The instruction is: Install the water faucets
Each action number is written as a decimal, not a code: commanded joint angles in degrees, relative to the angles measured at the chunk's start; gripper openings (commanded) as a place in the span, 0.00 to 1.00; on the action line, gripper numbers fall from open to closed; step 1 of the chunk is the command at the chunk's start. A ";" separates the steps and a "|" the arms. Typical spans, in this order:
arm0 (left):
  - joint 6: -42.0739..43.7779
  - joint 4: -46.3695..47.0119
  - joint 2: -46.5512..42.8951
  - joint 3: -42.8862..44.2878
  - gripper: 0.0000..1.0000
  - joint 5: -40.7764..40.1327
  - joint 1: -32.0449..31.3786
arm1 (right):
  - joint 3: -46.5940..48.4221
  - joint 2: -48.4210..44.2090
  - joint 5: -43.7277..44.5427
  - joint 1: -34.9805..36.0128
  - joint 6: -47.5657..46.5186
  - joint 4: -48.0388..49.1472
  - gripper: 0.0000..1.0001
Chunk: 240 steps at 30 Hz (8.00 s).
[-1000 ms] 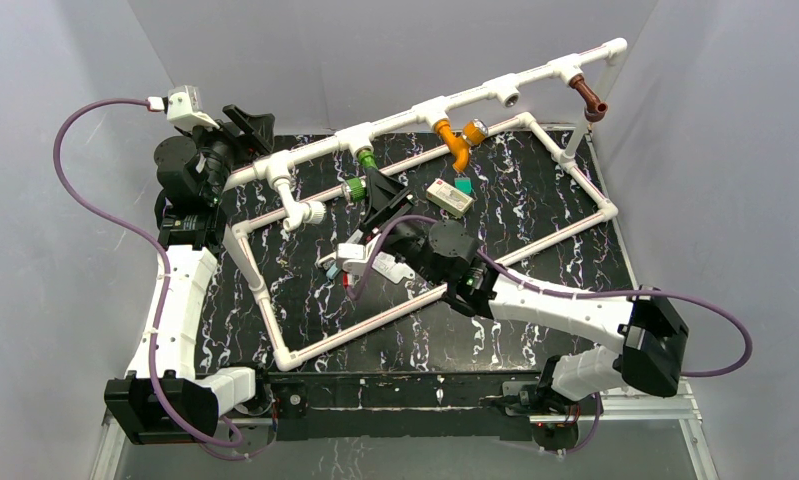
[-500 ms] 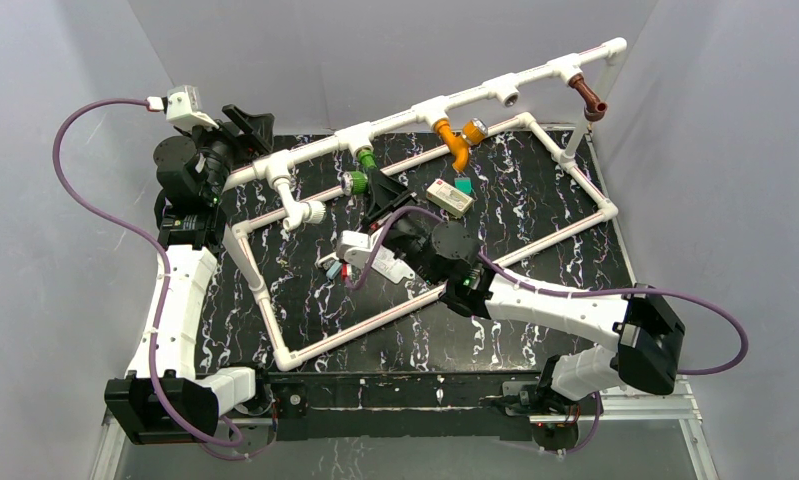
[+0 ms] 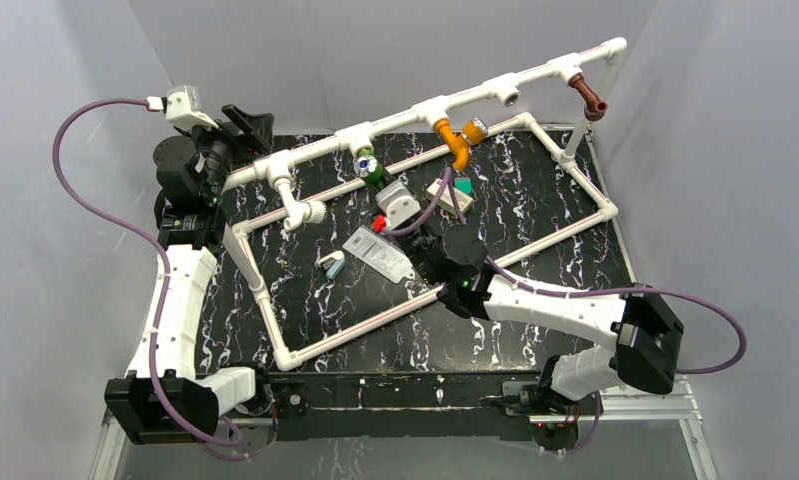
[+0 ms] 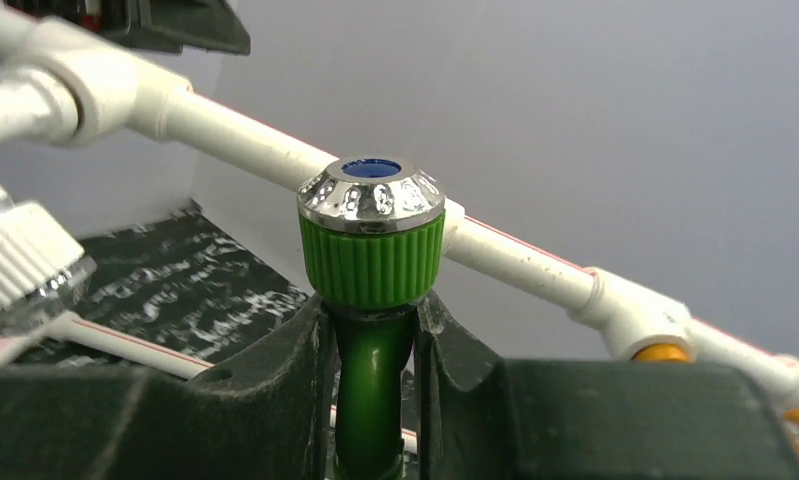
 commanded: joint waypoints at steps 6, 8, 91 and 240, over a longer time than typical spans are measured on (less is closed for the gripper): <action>0.28 -18.90 6.56 -7.49 0.75 -1.06 2.41 | -2.32 -1.24 14.48 -0.37 42.48 4.13 0.01; 0.24 -18.95 6.51 -7.50 0.75 -1.04 2.41 | -2.20 -1.52 16.57 -0.41 50.13 3.13 0.01; -0.24 -18.75 7.26 -7.46 0.75 -0.05 2.85 | 5.04 -24.89 -19.95 -2.13 10.08 -42.23 0.87; -1.21 -18.66 7.79 -7.38 0.75 1.91 3.99 | -0.76 -21.46 -6.97 -11.13 78.04 -25.77 0.92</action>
